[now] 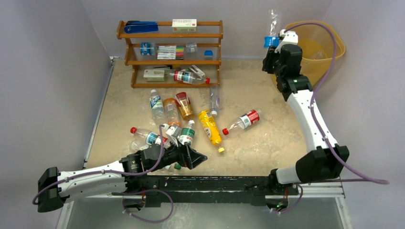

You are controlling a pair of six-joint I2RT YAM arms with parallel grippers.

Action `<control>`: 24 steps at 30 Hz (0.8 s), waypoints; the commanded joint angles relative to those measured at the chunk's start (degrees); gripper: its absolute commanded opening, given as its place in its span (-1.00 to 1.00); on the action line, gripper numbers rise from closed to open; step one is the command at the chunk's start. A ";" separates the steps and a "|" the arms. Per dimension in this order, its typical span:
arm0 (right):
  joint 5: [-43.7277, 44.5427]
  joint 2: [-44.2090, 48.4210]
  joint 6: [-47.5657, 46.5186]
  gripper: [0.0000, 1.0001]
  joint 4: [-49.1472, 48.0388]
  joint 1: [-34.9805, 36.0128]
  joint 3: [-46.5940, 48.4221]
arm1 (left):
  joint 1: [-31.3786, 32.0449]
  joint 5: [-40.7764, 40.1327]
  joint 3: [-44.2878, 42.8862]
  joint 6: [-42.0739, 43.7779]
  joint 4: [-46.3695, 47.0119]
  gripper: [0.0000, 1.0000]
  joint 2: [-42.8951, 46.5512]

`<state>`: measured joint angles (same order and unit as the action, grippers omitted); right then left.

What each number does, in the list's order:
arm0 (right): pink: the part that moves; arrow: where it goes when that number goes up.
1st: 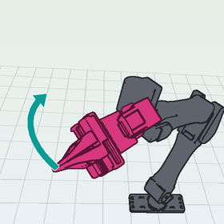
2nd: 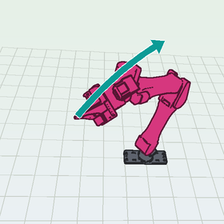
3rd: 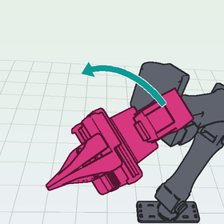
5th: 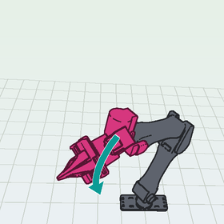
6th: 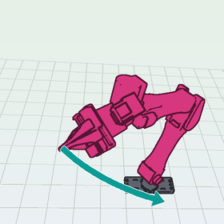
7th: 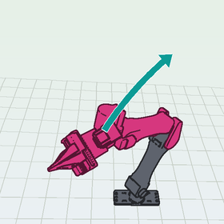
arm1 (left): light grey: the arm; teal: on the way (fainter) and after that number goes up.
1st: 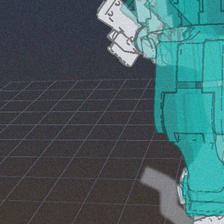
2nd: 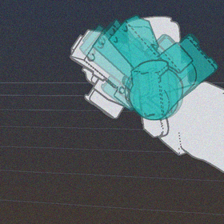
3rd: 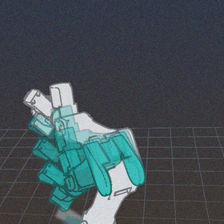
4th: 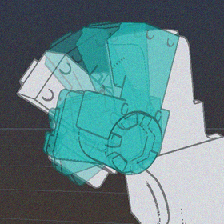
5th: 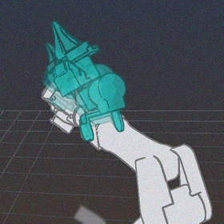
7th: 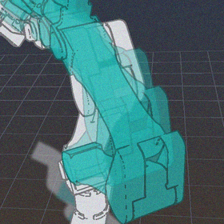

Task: Put the plastic bottles in the bin
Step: Pick up the plastic bottle at the center of the board, then place the plastic bottle in the trash bin.

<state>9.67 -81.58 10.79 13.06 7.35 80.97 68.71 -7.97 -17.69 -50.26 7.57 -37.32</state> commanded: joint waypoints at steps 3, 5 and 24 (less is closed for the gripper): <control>1.57 0.19 -1.02 -0.22 3.04 -2.04 10.11 | 0.24 -0.52 -2.37 1.04 1.22 0.80 0.07; 1.37 -1.32 -0.95 -0.22 3.27 -3.83 13.02 | 0.35 -0.54 -2.48 0.99 1.07 0.80 0.00; -12.00 -23.29 1.65 0.42 10.72 -24.09 37.94 | 0.64 -2.93 -2.41 0.55 -2.68 0.80 3.70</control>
<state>2.55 -101.91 11.66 19.70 -15.11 111.77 69.06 -9.69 -17.69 -50.19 4.38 -34.28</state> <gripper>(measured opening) 0.611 0.897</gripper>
